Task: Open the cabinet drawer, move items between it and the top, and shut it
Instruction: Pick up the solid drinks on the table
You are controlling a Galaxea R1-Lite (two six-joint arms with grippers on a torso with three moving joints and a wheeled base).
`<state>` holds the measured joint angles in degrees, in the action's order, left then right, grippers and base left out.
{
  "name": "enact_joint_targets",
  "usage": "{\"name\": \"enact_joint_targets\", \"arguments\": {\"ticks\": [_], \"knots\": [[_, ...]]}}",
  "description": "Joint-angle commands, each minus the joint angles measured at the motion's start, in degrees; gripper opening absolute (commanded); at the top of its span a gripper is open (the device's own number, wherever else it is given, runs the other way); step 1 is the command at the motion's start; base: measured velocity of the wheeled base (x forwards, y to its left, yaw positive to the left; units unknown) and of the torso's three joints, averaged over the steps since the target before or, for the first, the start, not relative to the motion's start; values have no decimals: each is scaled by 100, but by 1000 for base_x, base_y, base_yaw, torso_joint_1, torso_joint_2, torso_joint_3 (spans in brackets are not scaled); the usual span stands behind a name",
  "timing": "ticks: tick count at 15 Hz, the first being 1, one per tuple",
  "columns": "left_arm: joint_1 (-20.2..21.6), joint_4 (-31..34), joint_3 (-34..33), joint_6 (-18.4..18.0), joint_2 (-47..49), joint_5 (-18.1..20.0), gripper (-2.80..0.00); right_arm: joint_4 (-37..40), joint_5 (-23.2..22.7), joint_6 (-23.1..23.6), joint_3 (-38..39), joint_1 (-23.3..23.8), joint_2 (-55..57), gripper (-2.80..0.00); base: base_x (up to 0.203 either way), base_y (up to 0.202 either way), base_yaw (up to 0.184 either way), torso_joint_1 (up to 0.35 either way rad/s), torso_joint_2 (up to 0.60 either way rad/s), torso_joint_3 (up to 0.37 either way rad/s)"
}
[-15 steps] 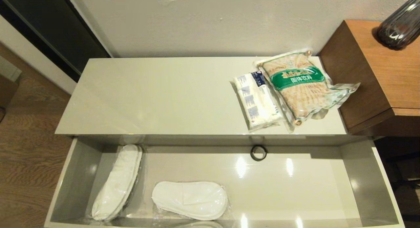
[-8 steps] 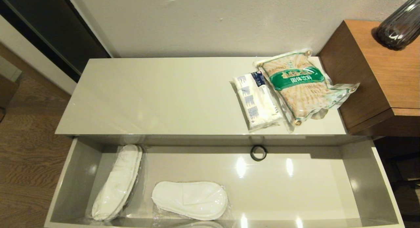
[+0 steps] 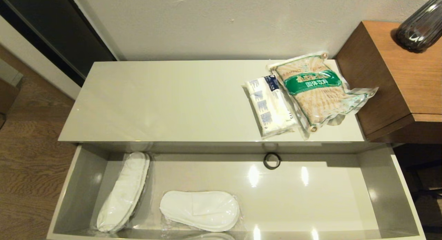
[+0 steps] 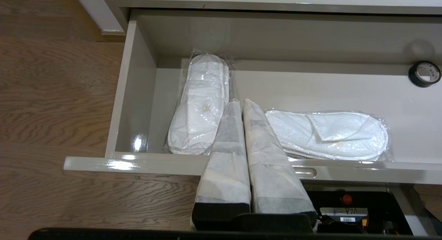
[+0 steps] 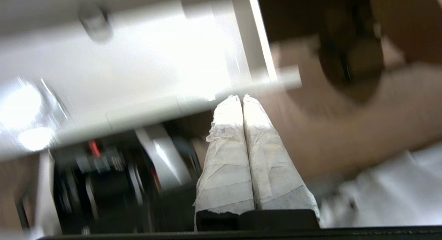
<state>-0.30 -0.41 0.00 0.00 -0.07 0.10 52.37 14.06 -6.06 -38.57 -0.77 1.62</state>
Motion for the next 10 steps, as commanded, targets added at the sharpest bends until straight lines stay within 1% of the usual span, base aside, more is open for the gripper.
{"name": "enact_joint_targets", "arguments": {"ticks": [1, 2, 6, 8, 10], "knots": [[-5, -3, 0, 0, 7, -1, -280, -1038, 20, -84, 282, -2, -27, -280, 0, 0, 0, 0, 0, 0], [4, -3, 0, 0, 7, 0, -280, -1521, 14, -151, 494, -2, -29, -280, 0, 0, 0, 0, 0, 0], [1, -3, 0, 0, 7, -1, -280, -3183, -78, -154, 1693, -1, -140, -280, 0, 0, 0, 0, 0, 0], [4, -3, 0, 0, 7, -1, -280, -4132, -168, -90, 2416, -2, -150, -280, 0, 0, 0, 0, 0, 0], [-5, -3, 0, 0, 7, -1, -280, -5054, -285, 114, 3276, 0, -152, -280, 0, 0, 0, 0, 0, 0]]}}
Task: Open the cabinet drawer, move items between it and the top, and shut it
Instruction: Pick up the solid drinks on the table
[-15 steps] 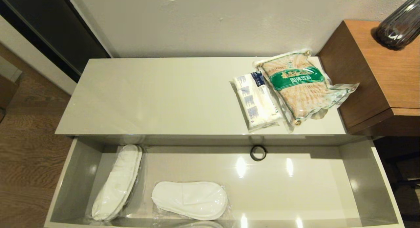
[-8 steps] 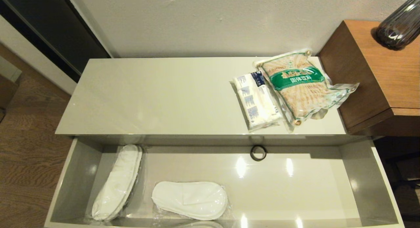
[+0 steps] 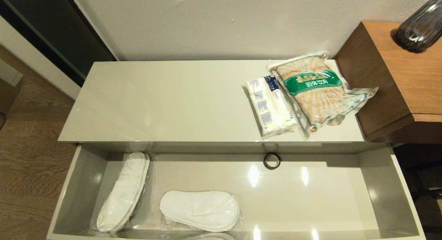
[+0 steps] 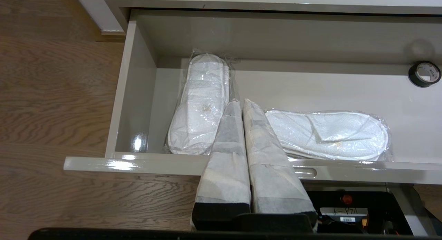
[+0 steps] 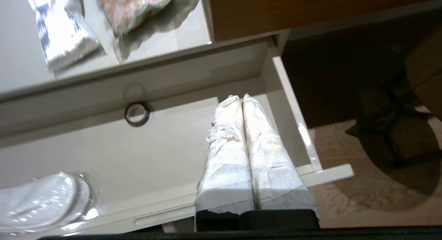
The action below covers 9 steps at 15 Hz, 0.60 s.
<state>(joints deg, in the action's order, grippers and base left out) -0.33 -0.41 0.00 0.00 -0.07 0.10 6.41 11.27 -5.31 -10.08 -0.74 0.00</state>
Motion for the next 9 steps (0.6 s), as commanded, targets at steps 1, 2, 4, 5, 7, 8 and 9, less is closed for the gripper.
{"name": "enact_joint_targets", "arguments": {"ticks": [1, 2, 4, 5, 7, 8, 9], "knots": [[1, -2, 0, 0, 7, -1, -280, -978, -91, 206, 809, -3, 10, -280, 0, 0, 0, 0, 0, 0], [5, -2, 0, 0, 7, -1, -280, -1409, -255, 311, 1032, -4, 9, -280, 0, 0, 0, 0, 0, 0], [7, -2, 0, 0, 7, -1, -280, -1240, -862, 450, 1017, 3, 9, -280, 0, 0, 0, 0, 0, 0], [0, -2, 0, 0, 7, -1, -280, -1242, -949, 521, 1010, -3, 9, -280, 0, 0, 0, 0, 0, 0], [0, -2, 0, 0, 7, -1, -280, -1370, -1249, 803, 1008, 1, 9, -280, 0, 0, 0, 0, 0, 0], [7, -2, 0, 0, 7, -1, -280, -1342, -1237, 812, 1008, -5, 9, -280, 0, 0, 0, 0, 0, 0], [-2, -2, 0, 0, 7, -1, -280, -1429, -1173, 812, 1011, 1, 9, -280, 0, 0, 0, 0, 0, 0]]}}
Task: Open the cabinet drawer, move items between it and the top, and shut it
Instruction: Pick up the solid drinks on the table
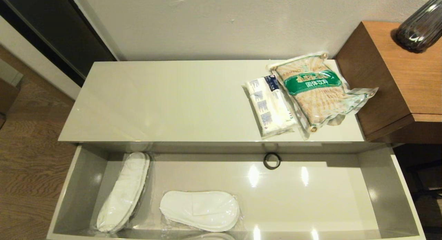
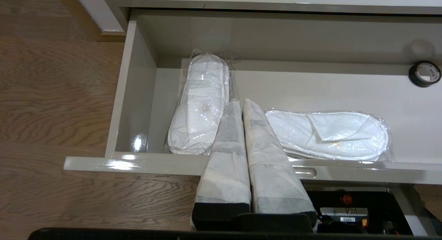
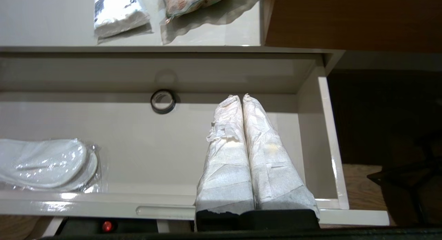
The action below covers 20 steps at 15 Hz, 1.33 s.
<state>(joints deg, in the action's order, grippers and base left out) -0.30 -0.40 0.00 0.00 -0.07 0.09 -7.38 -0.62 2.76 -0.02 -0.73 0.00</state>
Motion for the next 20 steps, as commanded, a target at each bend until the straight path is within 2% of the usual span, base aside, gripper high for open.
{"name": "enact_joint_targets", "arguments": {"ticks": [1, 2, 4, 5, 6, 9, 10, 11, 13, 15, 16, 17, 20], "knots": [[-1, -4, 0, 0, 7, 5, -280, -184, 138, 6, 6, -1, 9, -280, 0, 0, 0, 0, 0, 0], [4, -4, 0, 0, 7, 0, -280, -538, 416, 15, 10, -1, 9, -280, 0, 0, 0, 0, 0, 0], [-5, -4, 0, 0, 7, 0, -280, -805, 460, 3, 7, -2, 9, -280, 0, 0, 0, 0, 0, 0], [-4, -4, 0, 0, 7, 0, -280, -859, 487, -149, 3, -5, 9, -280, 0, 0, 0, 0, 0, 0], [-1, -4, 0, 0, 7, 0, -280, -816, 491, -295, 11, 3, 9, -280, 0, 0, 0, 0, 0, 0], [4, -4, 0, 0, 7, 0, -280, 126, 654, -836, -7, -1, 9, -280, 0, 0, 0, 0, 0, 0], [4, -4, 0, 0, 7, 0, -280, 133, 628, -1151, -8, -3, 9, -280, 0, 0, 0, 0, 0, 0], [-5, -4, 0, 0, 7, 0, -280, 151, 504, -1243, -6, -2, 9, -280, 0, 0, 0, 0, 0, 0], [4, -4, 0, 0, 7, 0, -280, 137, 376, -1103, 9, -4, 9, -280, 0, 0, 0, 0, 0, 0], [4, -4, 0, 0, 7, 0, -280, 368, 153, -75, 8, -2, 9, -280, 0, 0, 0, 0, 0, 0], [4, -4, 0, 0, 7, 0, -280, 873, 39, 126, -10, 0, 9, -280, 0, 0, 0, 0, 0, 0], [-5, -4, 0, 0, 7, 0, -280, 1157, -18, 176, -66, 0, 9, -280, 0, 0, 0, 0, 0, 0], [-5, -4, 0, 0, 7, 0, -280, 869, -26, 127, -6, -5, 9, -280, 0, 0, 0, 0, 0, 0]]}}
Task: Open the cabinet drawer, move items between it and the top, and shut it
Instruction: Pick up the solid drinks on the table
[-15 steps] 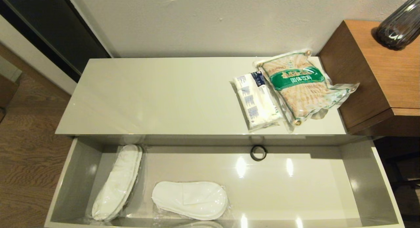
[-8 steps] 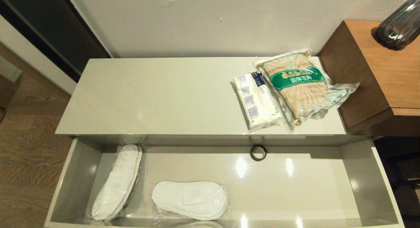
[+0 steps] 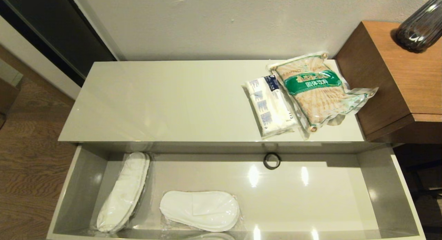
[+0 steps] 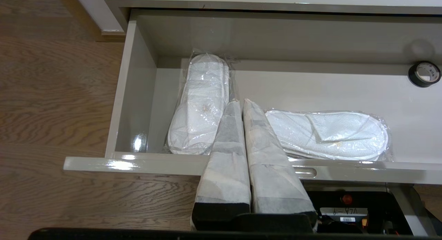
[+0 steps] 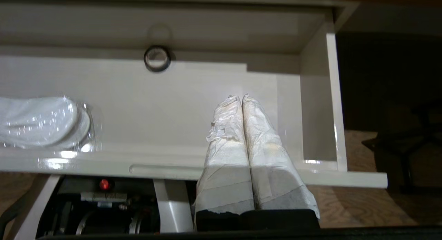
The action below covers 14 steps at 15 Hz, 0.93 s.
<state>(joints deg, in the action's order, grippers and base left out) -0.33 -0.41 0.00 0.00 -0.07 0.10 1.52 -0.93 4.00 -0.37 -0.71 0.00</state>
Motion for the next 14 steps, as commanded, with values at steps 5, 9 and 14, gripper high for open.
{"name": "enact_joint_targets", "arguments": {"ticks": [5, 9, 14], "knots": [[7, -2, 0, 0, 7, -1, -280, -41, 5, -69, 37, 0, 9, -280, 0, 0, 0, 0, 0, 0], [-2, -2, 0, 0, 7, -1, -280, -38, 5, -66, 37, 0, 9, -280, 0, 0, 0, 0, 0, 0], [7, -2, 0, 0, 7, -1, -280, -46, 5, -75, 37, -7, 9, -280, 0, 0, 0, 0, 0, 0]]}}
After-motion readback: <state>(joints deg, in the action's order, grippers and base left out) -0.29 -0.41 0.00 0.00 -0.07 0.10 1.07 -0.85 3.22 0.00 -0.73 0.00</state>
